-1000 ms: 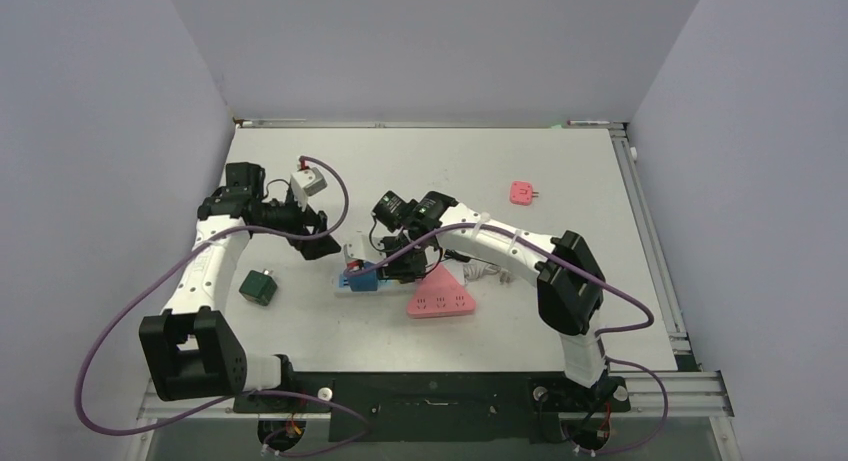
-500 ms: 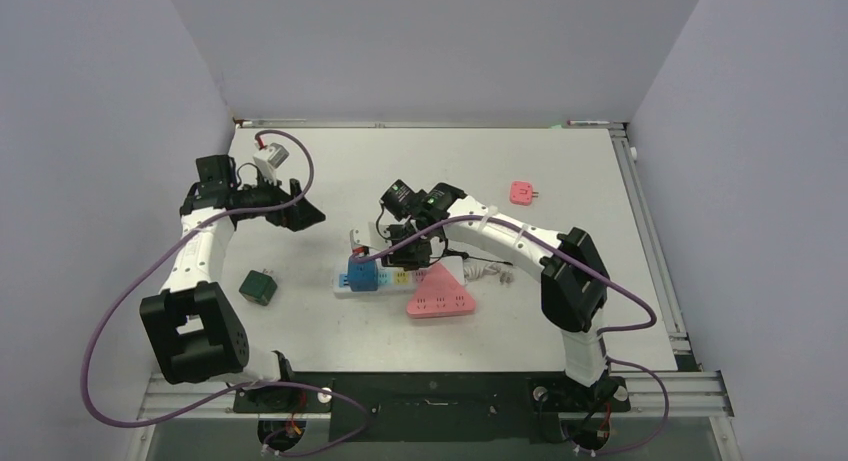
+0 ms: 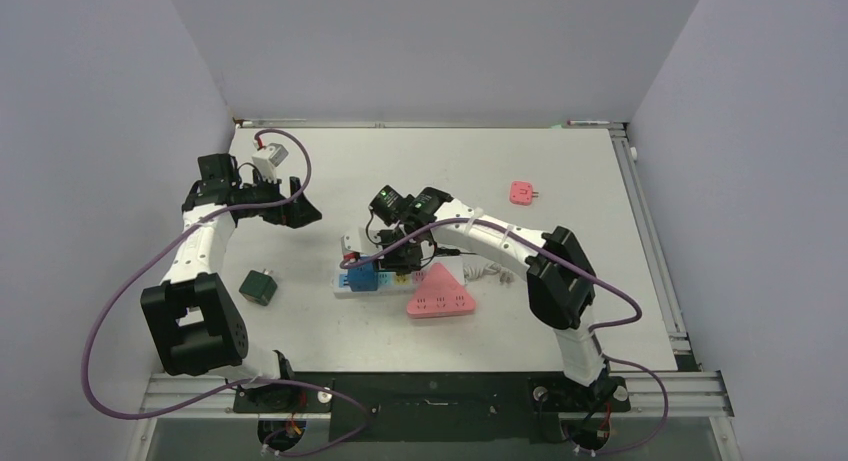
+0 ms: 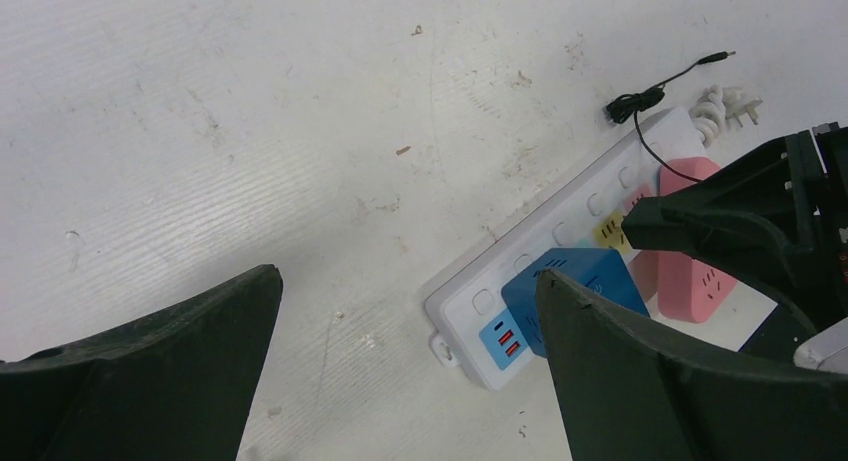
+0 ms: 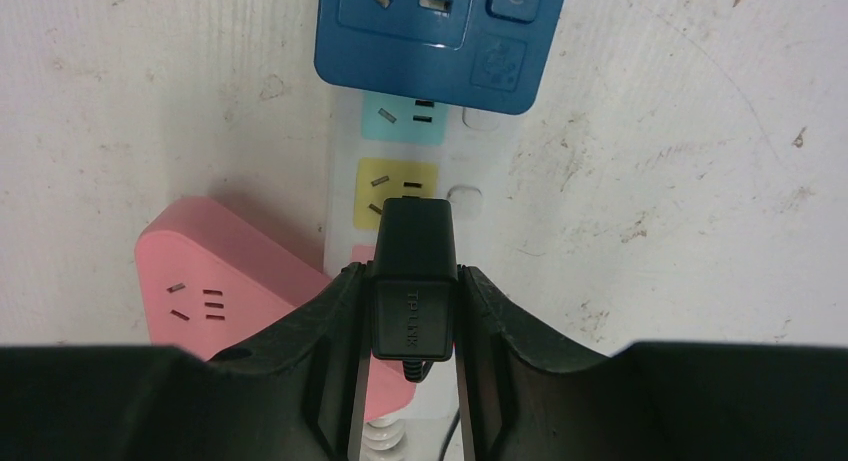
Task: Insert the plug
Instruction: Insert the plug into the socket.
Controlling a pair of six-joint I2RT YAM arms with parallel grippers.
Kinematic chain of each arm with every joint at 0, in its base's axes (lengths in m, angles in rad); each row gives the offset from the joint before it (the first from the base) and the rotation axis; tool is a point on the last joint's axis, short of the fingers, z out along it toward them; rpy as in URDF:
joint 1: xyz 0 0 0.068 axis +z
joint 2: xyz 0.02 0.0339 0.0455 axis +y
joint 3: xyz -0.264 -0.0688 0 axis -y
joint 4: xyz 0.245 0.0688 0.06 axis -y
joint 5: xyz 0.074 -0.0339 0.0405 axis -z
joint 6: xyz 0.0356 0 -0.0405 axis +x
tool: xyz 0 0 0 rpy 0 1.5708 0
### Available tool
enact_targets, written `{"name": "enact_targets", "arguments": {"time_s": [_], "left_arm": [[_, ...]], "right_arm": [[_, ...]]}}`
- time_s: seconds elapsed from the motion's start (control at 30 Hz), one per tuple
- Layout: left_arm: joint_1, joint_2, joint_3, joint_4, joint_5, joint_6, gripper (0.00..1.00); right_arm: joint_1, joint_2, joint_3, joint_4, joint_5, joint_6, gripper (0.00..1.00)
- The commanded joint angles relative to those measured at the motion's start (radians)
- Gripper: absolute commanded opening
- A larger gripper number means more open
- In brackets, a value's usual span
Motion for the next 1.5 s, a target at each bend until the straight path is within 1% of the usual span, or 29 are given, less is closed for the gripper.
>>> {"name": "enact_targets", "arguments": {"time_s": [0.0, 0.37, 0.83, 1.47], "left_arm": [[0.002, -0.028, 0.000, 0.028, -0.035, -0.008, 0.96], [0.001, -0.008, -0.016, 0.050, -0.060, -0.031, 0.96], [0.001, -0.018, -0.027, 0.055, -0.083, -0.022, 0.96], [0.001, -0.017, -0.027, 0.060, -0.096, -0.018, 0.96]], "right_arm": [[0.010, 0.014, 0.044, 0.009, -0.011, 0.005, 0.05], [0.011, 0.018, 0.027, 0.033, -0.021, 0.008, 0.05], [0.010, 0.024, 0.000, 0.043, -0.034, 0.018, 0.05], [0.013, 0.045, 0.011, 0.000, -0.014, 0.034, 0.05]]}}
